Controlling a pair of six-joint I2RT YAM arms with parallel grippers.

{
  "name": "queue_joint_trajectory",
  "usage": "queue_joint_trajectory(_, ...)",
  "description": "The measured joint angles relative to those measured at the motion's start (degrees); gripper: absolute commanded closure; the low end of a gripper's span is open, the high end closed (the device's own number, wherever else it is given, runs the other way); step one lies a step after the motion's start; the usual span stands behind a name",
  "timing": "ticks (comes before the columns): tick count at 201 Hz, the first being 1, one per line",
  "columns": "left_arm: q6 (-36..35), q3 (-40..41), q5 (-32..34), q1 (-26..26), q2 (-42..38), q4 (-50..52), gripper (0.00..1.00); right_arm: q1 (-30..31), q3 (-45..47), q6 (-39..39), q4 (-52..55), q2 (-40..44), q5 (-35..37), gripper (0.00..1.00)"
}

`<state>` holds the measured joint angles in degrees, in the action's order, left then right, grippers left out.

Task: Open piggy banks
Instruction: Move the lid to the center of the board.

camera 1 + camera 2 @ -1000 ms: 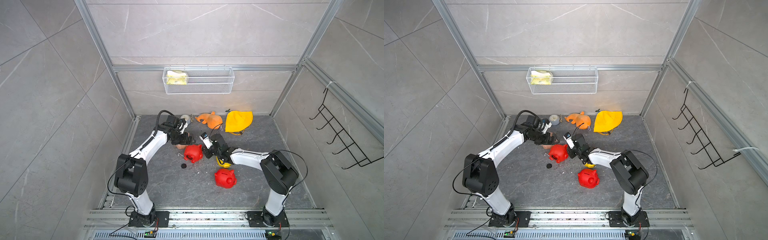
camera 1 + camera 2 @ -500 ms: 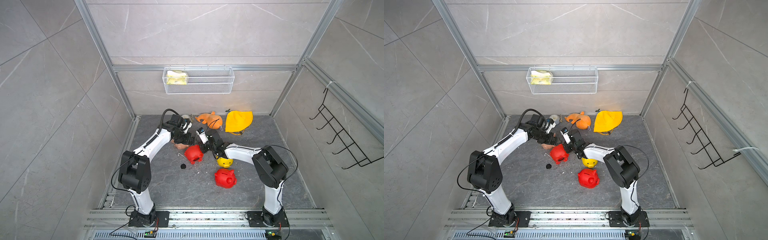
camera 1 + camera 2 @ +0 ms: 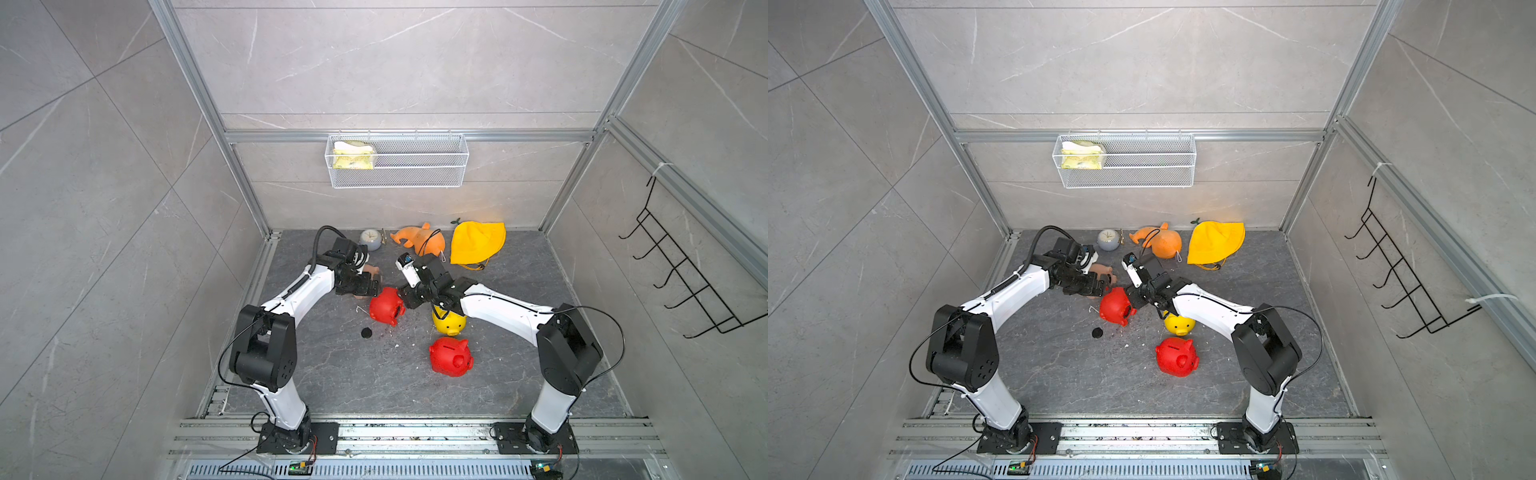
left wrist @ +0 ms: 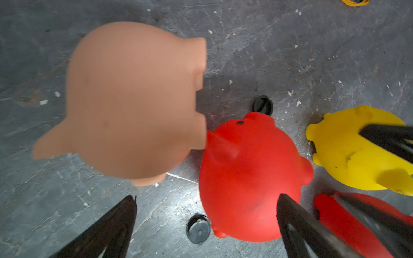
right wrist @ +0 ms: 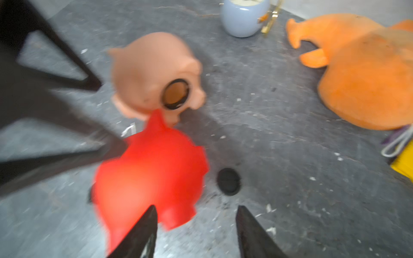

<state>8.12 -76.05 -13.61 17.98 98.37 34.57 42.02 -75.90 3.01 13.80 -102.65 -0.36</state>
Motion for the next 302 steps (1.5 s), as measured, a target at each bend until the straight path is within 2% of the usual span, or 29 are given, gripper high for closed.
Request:
queue_joint_trajectory(45,1.64,3.74,2.16,-5.66,-3.87,-3.45,0.01,10.03,-4.37,5.4,10.91,-0.31,-1.79,0.31)
queue_joint_trajectory(90,2.25,3.76,3.43,-6.93,-5.77,-4.63,0.01,14.62,-11.19,12.83,14.8,-6.88,-3.87,0.31)
queue_joint_trajectory(121,3.45,3.76,4.28,-9.11,-6.43,-4.7,0.01,15.78,-16.33,15.69,17.97,-13.4,-4.15,0.31)
queue_joint_trajectory(151,5.99,3.76,3.82,-13.66,-6.75,-5.27,0.01,16.22,-24.39,17.11,22.38,-19.91,-2.58,0.32)
queue_joint_trajectory(202,8.74,4.07,2.43,-19.43,-7.89,-6.51,0.01,16.72,-36.79,18.38,28.48,-28.44,3.1,0.42)
queue_joint_trajectory(222,9.49,4.11,2.01,-20.17,-8.09,-6.8,0.01,16.9,-39.54,18.53,29.97,-31.17,4.44,0.47)
queue_joint_trajectory(265,10.78,4.46,1.09,-22.45,-8.09,-6.84,0.0,17.29,-43.45,18.49,32.57,-36.39,6.29,0.48)
queue_joint_trajectory(302,11.23,4.5,1.01,-23.39,-8.09,-6.95,0.01,17.55,-44.87,18.6,34.01,-37.31,8.55,0.48)
